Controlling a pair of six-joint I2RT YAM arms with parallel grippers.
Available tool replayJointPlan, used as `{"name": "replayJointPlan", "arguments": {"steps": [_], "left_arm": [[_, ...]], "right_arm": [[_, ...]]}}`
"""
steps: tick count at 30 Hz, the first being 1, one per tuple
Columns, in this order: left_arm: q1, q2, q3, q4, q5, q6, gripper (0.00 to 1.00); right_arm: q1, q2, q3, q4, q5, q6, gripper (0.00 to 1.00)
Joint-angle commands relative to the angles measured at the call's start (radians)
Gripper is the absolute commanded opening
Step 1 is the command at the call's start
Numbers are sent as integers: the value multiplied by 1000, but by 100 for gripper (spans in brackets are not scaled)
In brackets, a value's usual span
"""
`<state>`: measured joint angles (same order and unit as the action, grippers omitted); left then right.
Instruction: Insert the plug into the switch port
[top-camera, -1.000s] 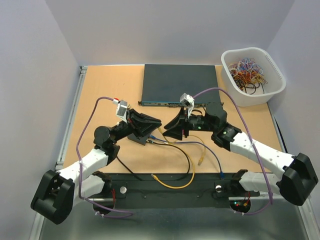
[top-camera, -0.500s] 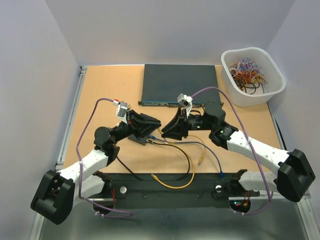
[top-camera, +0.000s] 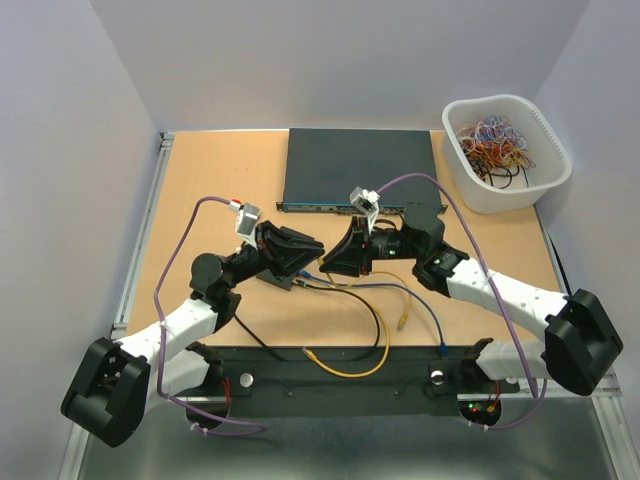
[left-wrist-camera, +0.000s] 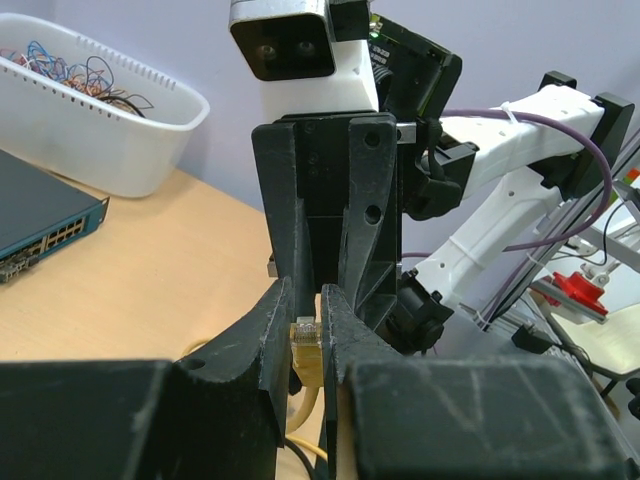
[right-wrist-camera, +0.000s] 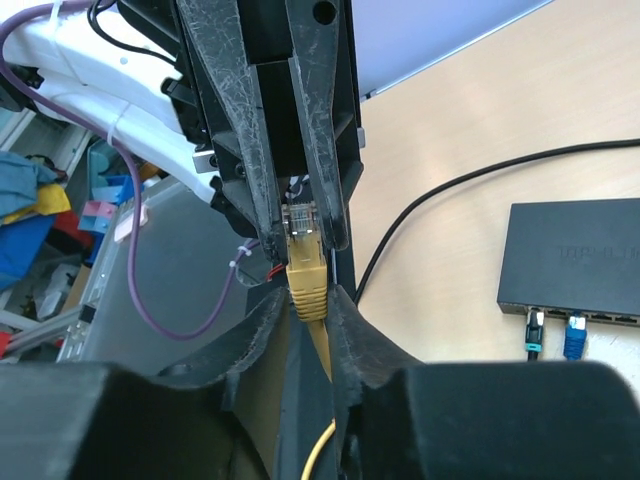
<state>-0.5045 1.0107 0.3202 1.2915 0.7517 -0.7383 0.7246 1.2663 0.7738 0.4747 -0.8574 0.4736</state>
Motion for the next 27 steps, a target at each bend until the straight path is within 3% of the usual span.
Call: {"name": "replayJointPlan", "arguments": {"steps": [1, 11, 16, 19, 20, 24, 26, 27], "left_arm": [[-8, -4, -6, 419, 0, 20, 0], [-12, -9, -12, 407, -6, 25, 0], [-12, -11, -12, 359, -17, 30, 0], [-12, -30, -7, 283, -44, 43, 25], [-12, -38, -7, 269, -63, 51, 44], [-11, -78, -12, 198, -110, 80, 70], [-11, -106, -9, 145, -136, 99, 91], [-11, -125, -7, 112, -146, 105, 93]], "right_arm": [[-4, 4, 59, 87, -19, 20, 26], [-2, 4, 38, 154, -23, 68, 4], [-4, -13, 12, 197, -14, 85, 5], [-4, -27, -2, 194, 3, 82, 1], [-2, -36, -7, 167, 30, 70, 0], [-2, -84, -2, 9, 148, -28, 0], [-1, -111, 4, -59, 223, -70, 0], [-1, -119, 7, -118, 248, -104, 0]]}}
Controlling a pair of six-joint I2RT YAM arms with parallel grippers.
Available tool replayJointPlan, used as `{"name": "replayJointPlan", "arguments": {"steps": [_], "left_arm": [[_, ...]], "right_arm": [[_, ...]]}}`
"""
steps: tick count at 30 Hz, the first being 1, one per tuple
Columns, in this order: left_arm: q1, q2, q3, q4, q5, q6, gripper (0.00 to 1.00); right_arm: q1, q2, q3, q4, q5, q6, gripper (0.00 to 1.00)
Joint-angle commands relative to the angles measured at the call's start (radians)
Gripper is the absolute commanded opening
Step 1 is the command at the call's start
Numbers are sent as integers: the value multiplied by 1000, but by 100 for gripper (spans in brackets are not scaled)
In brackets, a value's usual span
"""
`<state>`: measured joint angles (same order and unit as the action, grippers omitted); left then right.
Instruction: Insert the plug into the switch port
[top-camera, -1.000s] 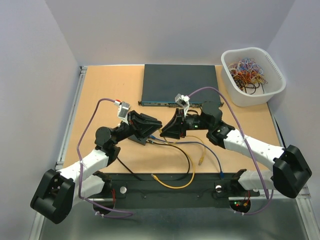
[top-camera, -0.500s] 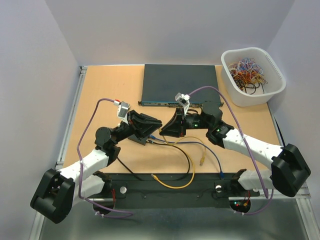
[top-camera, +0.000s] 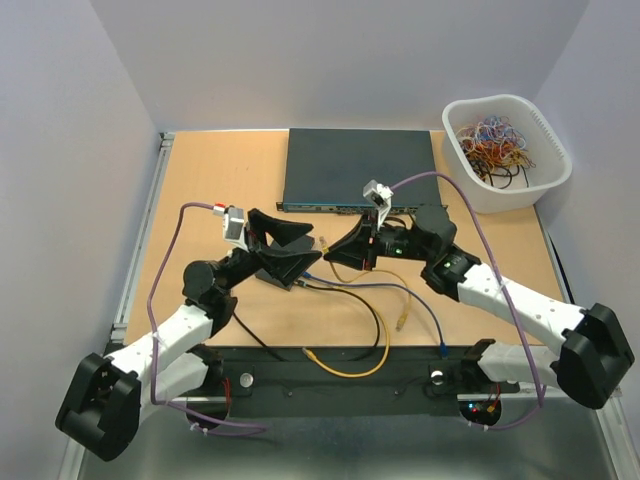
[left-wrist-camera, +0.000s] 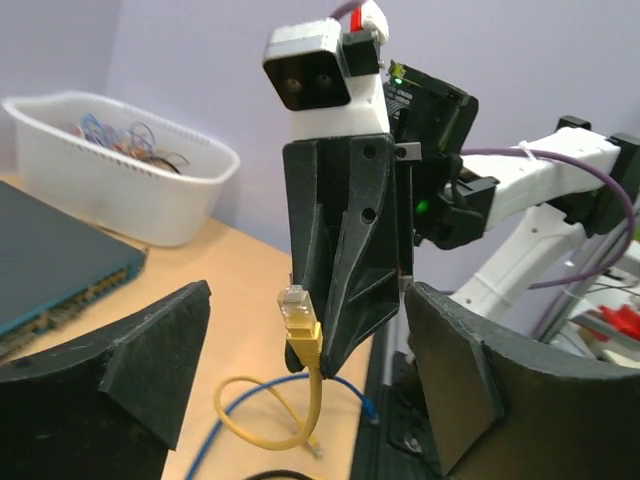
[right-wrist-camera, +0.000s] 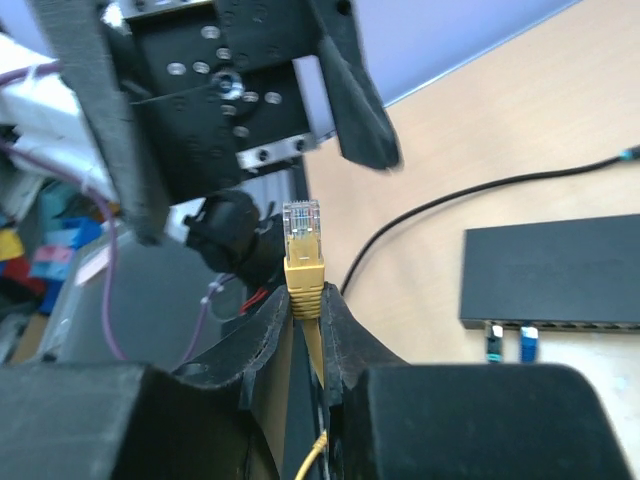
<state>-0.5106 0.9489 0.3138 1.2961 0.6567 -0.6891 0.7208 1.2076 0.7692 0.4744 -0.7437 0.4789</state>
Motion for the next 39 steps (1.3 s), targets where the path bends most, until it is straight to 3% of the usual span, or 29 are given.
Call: {"name": "replayJointPlan", "arguments": {"steps": [1, 5, 9, 10, 12, 18, 29, 39], "left_arm": [[-3, -74, 1, 95, -61, 59, 95], [-3, -145, 8, -7, -155, 89, 95], [-3, -216, 44, -194, -340, 144, 96], [-3, -228, 74, -307, -379, 173, 95], [-2, -223, 114, -441, -484, 203, 95], [21, -122, 148, -572, -634, 237, 94], [257, 132, 145, -664, -609, 143, 87], [302, 297, 153, -637, -525, 151, 84]], "right_arm": [[6, -65, 16, -153, 164, -129, 0], [35, -77, 30, -261, 315, -195, 0], [45, -80, 38, -348, 421, -250, 0], [46, -72, 42, -367, 447, -261, 0], [48, -53, 62, -429, 541, -292, 1], [46, 156, 128, -545, 769, -310, 1], [46, 359, 194, -563, 850, -350, 0], [80, 578, 346, -658, 830, -388, 1]]}}
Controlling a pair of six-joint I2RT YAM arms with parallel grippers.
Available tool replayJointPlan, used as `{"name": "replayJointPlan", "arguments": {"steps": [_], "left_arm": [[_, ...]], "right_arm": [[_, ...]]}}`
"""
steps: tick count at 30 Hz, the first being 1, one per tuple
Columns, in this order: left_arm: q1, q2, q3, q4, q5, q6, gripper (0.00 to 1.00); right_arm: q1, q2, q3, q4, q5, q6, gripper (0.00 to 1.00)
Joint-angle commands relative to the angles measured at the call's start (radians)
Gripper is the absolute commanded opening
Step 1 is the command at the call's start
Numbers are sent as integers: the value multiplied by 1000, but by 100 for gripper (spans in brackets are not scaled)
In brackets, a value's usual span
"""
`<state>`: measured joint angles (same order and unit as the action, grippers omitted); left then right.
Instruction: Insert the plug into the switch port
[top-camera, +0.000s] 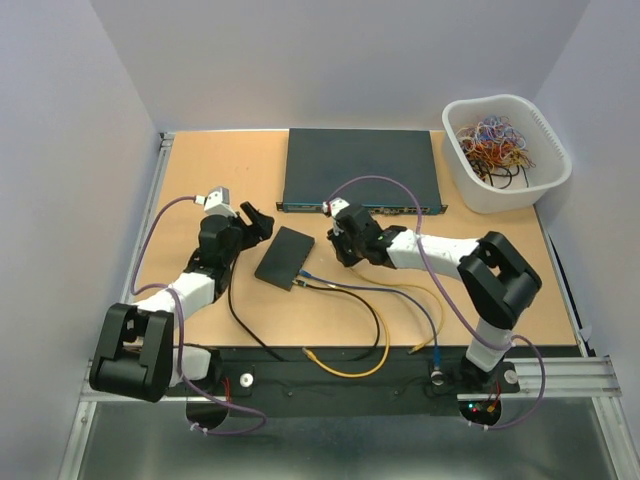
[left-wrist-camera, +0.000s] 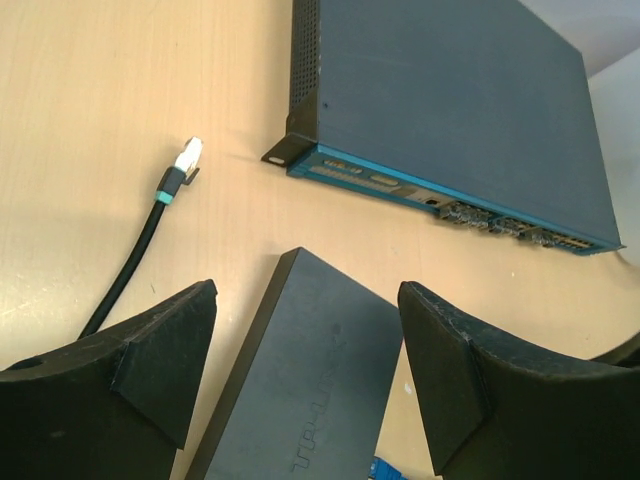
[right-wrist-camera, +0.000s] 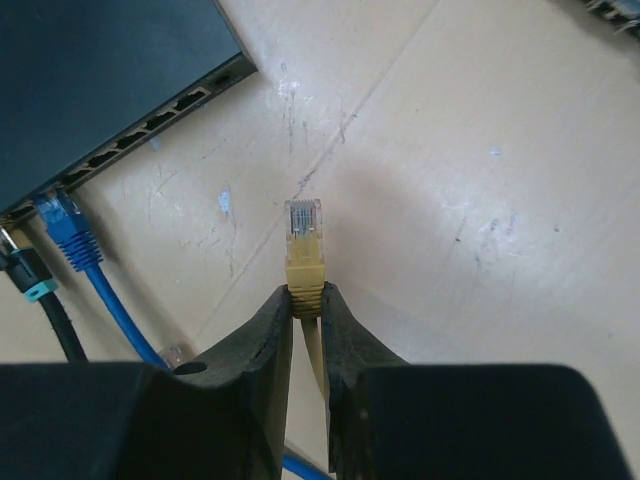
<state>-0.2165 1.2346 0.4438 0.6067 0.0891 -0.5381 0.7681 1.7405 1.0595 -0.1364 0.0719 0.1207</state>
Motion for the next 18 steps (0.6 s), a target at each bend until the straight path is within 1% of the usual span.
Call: {"name": "replayJointPlan", "arguments": {"steps": [1, 8, 13, 18], "left_arm": [[9, 25, 24, 59, 43, 0, 83], [9, 84, 19, 94, 72, -19, 81], [9, 141, 21, 125, 101, -25, 76], [9, 160, 12, 146, 110, -33, 75]], "right_arm": [[37, 56, 65, -58, 19, -33, 0], [86, 116, 138, -101, 26, -59, 0], [125, 149, 195, -135, 16, -72, 0], [140, 189, 240, -167, 12, -75, 0]]}}
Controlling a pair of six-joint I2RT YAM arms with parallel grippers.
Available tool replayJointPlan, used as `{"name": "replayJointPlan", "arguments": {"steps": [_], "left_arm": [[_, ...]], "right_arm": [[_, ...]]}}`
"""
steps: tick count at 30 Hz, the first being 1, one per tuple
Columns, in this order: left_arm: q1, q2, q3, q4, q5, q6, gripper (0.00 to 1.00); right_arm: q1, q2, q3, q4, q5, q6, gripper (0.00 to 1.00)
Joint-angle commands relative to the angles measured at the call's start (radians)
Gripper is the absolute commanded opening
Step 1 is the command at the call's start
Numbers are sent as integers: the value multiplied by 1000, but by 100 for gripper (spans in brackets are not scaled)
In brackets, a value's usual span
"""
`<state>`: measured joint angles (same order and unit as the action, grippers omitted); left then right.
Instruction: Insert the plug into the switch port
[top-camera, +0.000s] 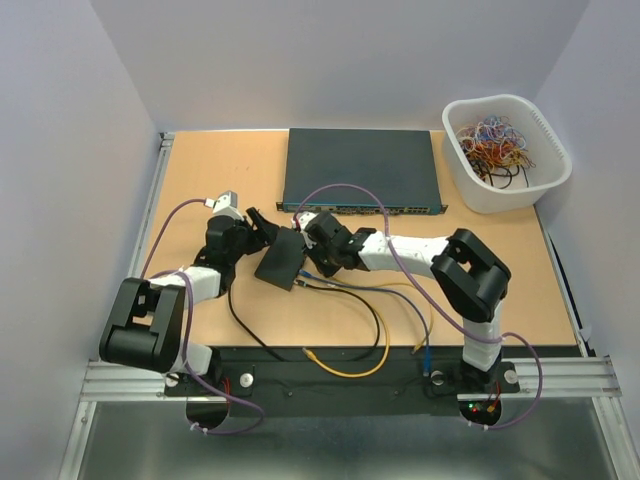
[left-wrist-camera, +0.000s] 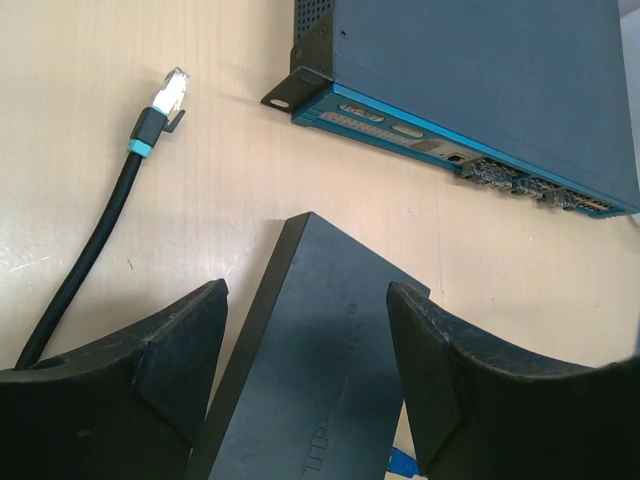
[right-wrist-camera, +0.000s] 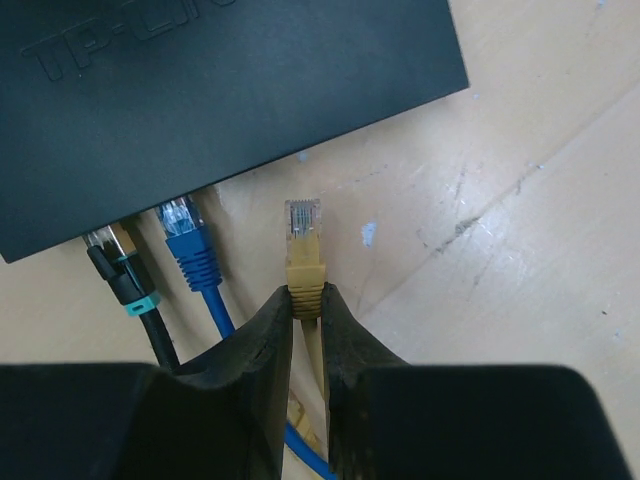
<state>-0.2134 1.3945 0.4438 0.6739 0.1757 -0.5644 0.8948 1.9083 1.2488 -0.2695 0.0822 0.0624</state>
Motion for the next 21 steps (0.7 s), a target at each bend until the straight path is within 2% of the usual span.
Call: {"name": "replayJointPlan", "arguments": {"steps": [1, 21], "left_arm": [[6, 1, 10, 82, 24, -6, 74], [-3, 97, 18, 99, 54, -20, 67]], "right_arm": [[15, 26, 64, -40, -1, -16, 0], [52, 121, 202, -137, 7, -30, 1]]}}
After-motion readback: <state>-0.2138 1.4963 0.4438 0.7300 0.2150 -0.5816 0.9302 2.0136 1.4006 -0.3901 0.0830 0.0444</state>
